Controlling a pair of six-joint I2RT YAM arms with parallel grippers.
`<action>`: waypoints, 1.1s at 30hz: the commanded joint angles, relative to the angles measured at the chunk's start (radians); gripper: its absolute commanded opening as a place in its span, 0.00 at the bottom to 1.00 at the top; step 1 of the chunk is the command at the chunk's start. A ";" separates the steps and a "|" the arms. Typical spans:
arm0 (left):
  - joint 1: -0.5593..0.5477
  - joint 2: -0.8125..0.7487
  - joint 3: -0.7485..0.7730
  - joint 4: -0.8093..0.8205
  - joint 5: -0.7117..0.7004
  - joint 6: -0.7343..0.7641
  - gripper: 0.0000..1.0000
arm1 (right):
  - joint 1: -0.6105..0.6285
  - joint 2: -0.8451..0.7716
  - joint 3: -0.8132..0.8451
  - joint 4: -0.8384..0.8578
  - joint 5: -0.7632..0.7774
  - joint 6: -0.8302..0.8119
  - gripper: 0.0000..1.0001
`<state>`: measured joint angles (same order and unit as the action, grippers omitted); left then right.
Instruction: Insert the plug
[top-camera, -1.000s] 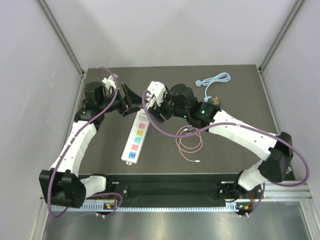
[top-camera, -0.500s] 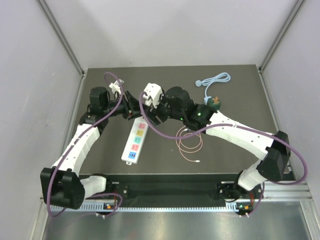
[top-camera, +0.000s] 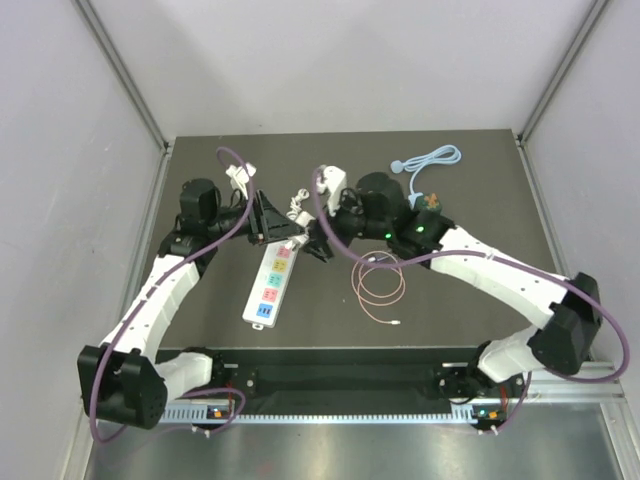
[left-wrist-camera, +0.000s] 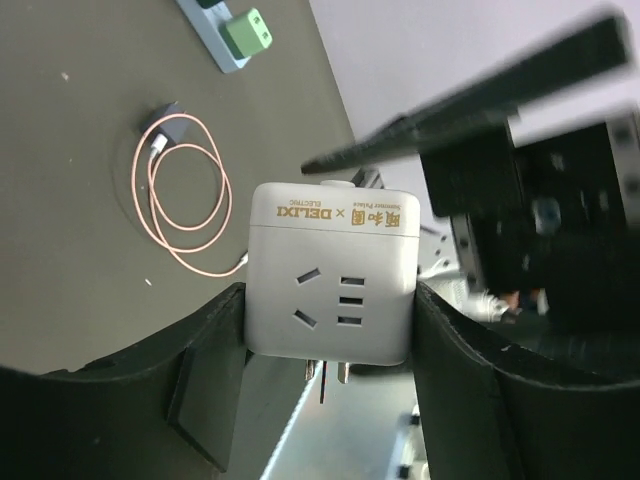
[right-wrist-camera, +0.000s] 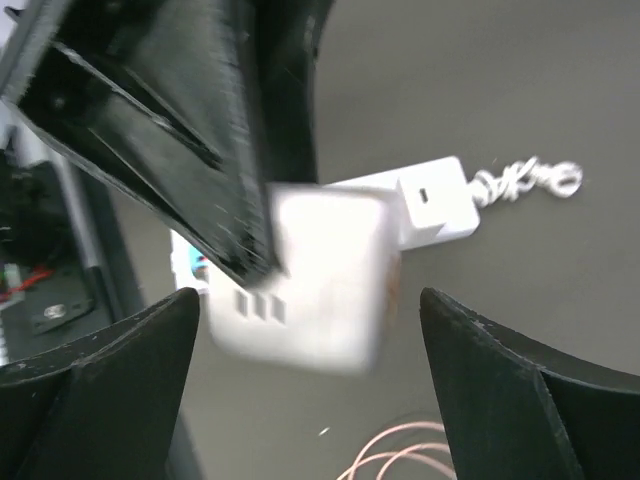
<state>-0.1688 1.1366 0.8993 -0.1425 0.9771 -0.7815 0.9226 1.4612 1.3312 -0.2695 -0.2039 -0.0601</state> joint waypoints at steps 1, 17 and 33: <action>-0.018 -0.026 0.044 -0.011 0.072 0.189 0.00 | -0.103 -0.139 -0.052 0.052 -0.202 0.158 0.89; -0.132 -0.052 0.000 0.333 0.212 0.326 0.00 | -0.257 -0.176 -0.125 -0.034 -0.773 0.220 0.90; -0.190 -0.026 0.070 0.083 0.219 0.579 0.00 | -0.255 -0.098 -0.086 -0.014 -0.668 0.229 0.88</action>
<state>-0.3431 1.1194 0.9039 -0.0204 1.1599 -0.2985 0.6544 1.3647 1.2049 -0.3347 -0.9176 0.1787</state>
